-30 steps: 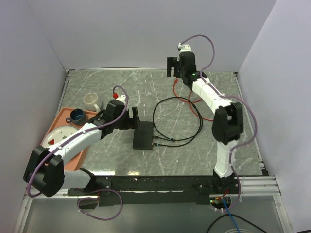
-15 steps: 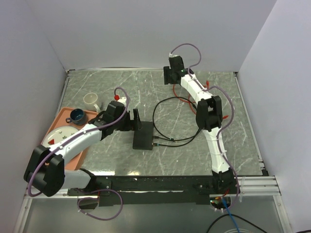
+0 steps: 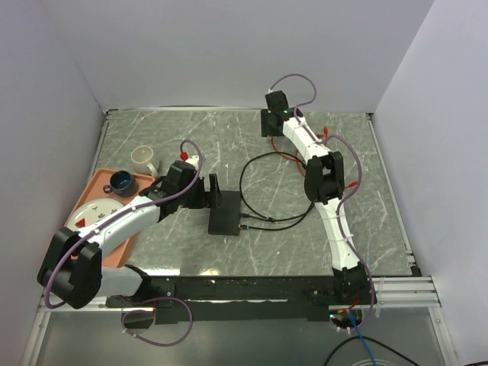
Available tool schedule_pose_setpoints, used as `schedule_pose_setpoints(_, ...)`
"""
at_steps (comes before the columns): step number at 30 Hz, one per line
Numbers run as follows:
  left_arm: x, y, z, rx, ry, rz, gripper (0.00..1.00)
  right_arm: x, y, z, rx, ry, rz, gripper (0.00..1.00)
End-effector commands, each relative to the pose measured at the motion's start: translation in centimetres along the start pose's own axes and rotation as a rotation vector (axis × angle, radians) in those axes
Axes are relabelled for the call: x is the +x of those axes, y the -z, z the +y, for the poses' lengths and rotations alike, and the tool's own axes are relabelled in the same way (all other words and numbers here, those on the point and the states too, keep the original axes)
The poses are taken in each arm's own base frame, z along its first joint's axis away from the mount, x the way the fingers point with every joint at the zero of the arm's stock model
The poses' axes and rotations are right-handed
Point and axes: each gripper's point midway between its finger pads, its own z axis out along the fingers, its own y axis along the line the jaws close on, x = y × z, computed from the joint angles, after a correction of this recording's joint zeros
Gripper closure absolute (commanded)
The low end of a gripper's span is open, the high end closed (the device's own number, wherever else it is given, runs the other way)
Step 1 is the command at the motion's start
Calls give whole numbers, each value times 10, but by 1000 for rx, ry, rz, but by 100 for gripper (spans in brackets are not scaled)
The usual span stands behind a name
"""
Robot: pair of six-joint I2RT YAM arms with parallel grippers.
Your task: Insert the plug into the switch port
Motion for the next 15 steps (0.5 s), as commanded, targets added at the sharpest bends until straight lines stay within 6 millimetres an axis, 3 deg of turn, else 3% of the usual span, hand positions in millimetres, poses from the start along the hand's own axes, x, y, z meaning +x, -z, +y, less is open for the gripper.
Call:
schedule_pose_setpoints(1, -10, 5, -11, 50, 8, -35, 3, 12, -2, -8, 11, -26, 61, 44)
schedule_pose_setpoints(2, -11, 6, -12, 53, 7, -38, 3, 13, -2, -9, 15, -35, 76, 51)
schedule_pose_setpoints(9, -13, 15, -18, 78, 9, -52, 3, 30, -7, -22, -9, -72, 152, 55)
schedule_pose_setpoints(13, -15, 22, -22, 99, 16, -63, 3, 46, -11, -16, -45, -45, 211, 55)
schedule_pose_setpoints(15, -17, 26, -26, 117, 21, -74, 3, 58, -12, -16, -41, -32, 247, 65)
